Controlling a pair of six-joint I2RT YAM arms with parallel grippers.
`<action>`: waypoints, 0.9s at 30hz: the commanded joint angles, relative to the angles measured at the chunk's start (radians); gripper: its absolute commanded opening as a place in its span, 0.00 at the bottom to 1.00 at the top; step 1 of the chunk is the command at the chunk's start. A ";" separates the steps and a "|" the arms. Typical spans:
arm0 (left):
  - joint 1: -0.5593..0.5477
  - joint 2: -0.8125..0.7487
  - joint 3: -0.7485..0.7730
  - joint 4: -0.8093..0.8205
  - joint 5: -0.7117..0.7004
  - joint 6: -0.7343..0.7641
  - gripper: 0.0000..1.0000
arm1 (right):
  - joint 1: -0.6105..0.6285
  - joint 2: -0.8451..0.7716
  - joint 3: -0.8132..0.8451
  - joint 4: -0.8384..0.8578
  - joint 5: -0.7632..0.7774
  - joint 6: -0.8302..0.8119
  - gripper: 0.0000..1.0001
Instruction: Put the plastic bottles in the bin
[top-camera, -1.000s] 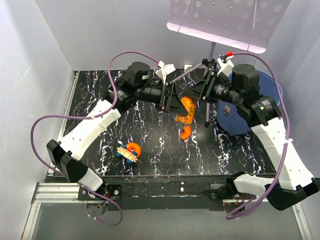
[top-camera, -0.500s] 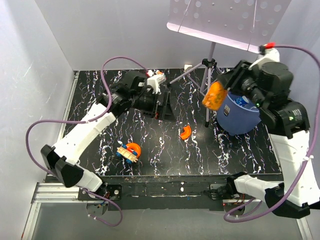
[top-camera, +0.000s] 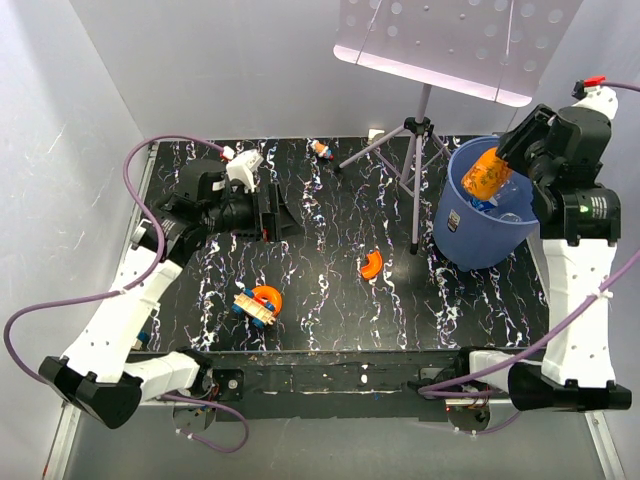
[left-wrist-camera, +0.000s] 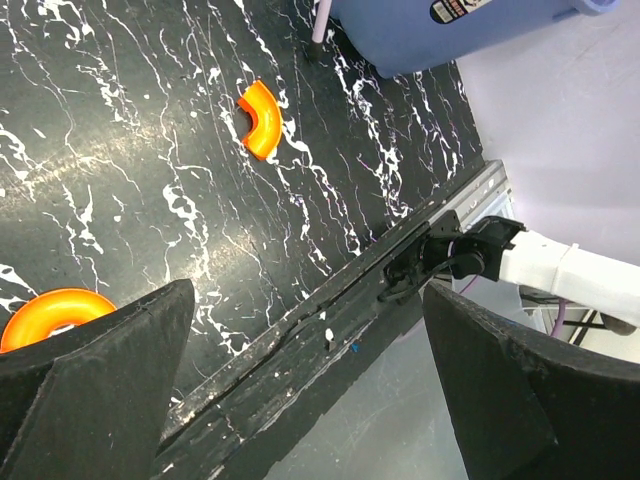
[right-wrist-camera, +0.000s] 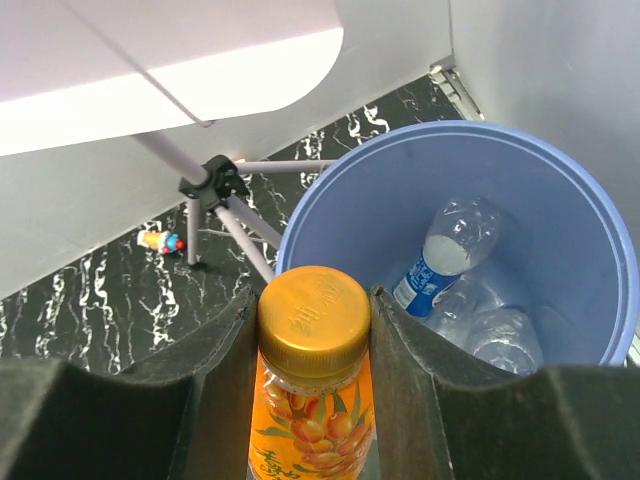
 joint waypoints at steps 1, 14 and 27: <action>0.021 0.009 -0.002 0.029 0.002 0.000 0.98 | -0.018 0.032 -0.032 0.128 0.055 -0.015 0.01; 0.034 -0.005 -0.010 0.032 -0.010 -0.014 0.98 | -0.079 0.118 0.128 -0.033 -0.015 -0.012 0.85; 0.039 -0.080 0.032 0.003 -0.047 0.046 0.98 | 0.366 -0.050 -0.070 -0.137 -0.031 -0.010 0.88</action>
